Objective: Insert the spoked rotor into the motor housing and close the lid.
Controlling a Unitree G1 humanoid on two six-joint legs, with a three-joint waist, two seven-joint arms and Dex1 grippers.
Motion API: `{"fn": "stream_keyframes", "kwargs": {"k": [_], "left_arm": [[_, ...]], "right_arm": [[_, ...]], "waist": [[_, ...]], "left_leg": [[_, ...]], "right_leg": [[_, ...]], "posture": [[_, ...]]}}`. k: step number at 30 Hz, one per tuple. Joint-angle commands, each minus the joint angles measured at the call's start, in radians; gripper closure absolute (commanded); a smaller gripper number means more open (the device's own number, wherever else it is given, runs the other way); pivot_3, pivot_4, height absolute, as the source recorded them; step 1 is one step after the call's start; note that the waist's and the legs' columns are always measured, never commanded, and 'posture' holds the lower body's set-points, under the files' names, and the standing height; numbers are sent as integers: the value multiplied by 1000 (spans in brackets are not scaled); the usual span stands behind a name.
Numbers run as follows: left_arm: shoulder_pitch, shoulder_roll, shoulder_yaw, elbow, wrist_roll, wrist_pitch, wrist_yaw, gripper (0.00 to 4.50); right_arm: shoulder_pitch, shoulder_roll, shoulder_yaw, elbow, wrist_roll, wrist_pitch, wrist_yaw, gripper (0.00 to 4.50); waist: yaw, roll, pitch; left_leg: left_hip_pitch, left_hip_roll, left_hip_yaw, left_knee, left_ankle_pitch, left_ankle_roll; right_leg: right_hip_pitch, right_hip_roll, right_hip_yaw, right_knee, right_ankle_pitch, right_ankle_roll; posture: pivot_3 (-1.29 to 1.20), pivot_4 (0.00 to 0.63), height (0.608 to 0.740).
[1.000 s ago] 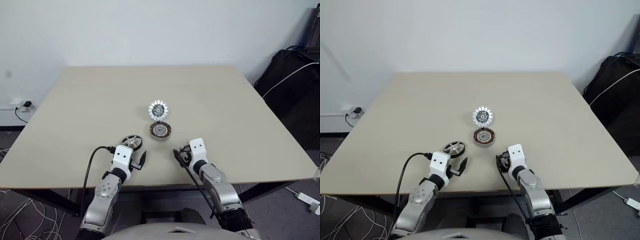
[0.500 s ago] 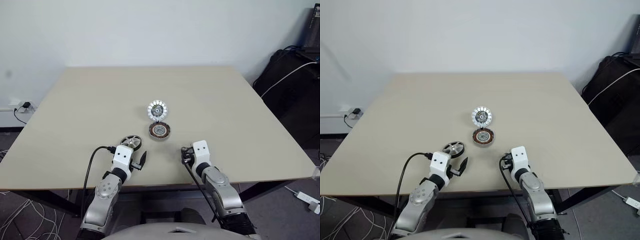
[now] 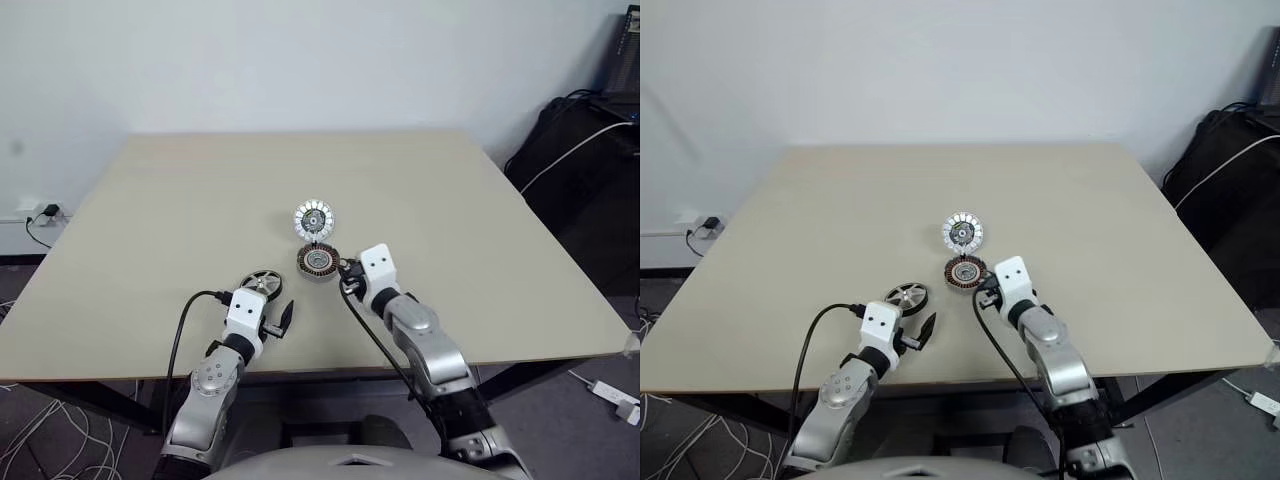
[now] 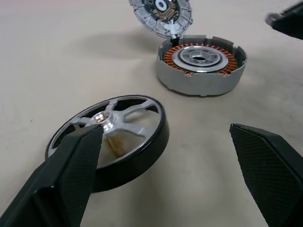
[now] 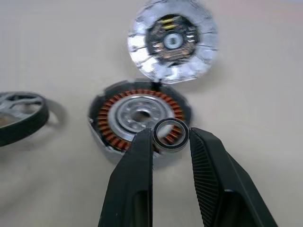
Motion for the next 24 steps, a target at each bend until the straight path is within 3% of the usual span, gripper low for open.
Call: {"fn": "stream_keyframes", "kwargs": {"k": [1, 12, 24], "left_arm": [[-5, -4, 6, -27, -3, -22, 10, 0], [14, -4, 7, -37, 0, -32, 30, 0], [16, -6, 15, -38, -5, -39, 42, 0]], "right_arm": [[-83, 9, 17, 60, -30, -4, -3, 3727], [-243, 56, 18, 329, -55, -64, 4, 3727], [-328, 98, 15, 473, -62, -116, 17, 3727]], "waist": [[0, 0, 0], [-4, 0, 0], [-15, 1, 0]], "left_leg": [[0, 0, 0, 0, 0, 0], [0, 0, 0, 0, 0, 0], [0, 0, 0, 0, 0, -1]], "right_leg": [[0, 0, 0, 0, 0, 0], [0, 1, 0, 1, 0, 0], [0, 1, 0, 2, 0, 0]], "posture": [[0, 0, 740], [0, 0, 740], [0, 0, 740]]}}
